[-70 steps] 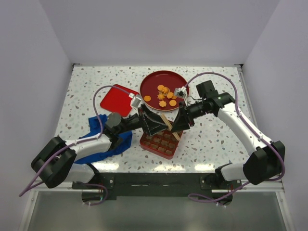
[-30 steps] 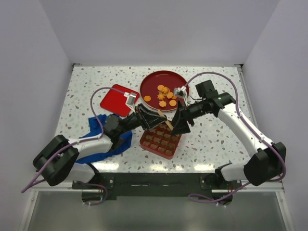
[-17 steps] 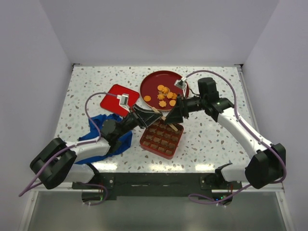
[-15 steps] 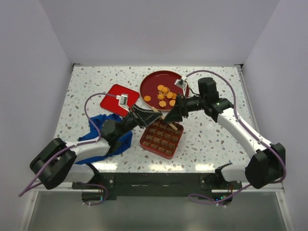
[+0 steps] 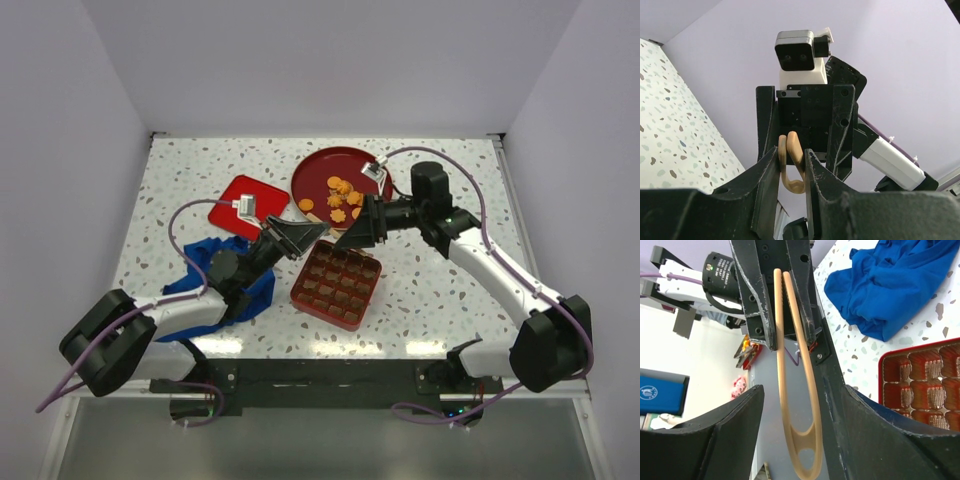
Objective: Pack the cookies
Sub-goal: Pass from the left arm to the right
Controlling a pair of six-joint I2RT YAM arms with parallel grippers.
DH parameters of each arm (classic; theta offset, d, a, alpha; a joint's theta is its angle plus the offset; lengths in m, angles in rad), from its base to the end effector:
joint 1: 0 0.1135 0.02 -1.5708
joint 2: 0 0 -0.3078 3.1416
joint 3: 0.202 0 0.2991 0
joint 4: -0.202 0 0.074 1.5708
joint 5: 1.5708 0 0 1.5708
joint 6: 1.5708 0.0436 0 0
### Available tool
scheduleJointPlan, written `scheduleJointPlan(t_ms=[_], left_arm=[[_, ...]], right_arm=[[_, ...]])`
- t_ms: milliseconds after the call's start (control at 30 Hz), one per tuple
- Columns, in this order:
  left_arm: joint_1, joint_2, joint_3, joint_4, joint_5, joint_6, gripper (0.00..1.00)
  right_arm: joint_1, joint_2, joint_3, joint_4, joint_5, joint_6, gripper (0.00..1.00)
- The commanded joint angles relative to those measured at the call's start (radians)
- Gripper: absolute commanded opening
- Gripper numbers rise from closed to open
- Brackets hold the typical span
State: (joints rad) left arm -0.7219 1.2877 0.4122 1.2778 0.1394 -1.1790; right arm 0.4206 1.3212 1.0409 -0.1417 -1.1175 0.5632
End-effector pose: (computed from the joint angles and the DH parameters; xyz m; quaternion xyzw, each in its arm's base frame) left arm 0.2029 -0.1867 0.2684 -0.0681 0.5491 -0.6994 0.4525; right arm 0.2826 0.1693 0.3502 -0.2366 0.7306 0.6099 0.1959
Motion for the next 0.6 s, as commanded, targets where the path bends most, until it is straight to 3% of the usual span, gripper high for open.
scheduleJointPlan(t_ms=[0, 567], left_arm=[[-0.008, -0.016, 0.014, 0.08, -0.046, -0.014, 0.29], [-0.037, 0.019, 0.008, 0.097, -0.13, -0.045, 0.29]], right_arm=[[0.006, -0.005, 0.004, 0.093, -0.018, 0.066, 0.65], [0.006, 0.004, -0.024, 0.139, -0.015, 0.121, 0.56]])
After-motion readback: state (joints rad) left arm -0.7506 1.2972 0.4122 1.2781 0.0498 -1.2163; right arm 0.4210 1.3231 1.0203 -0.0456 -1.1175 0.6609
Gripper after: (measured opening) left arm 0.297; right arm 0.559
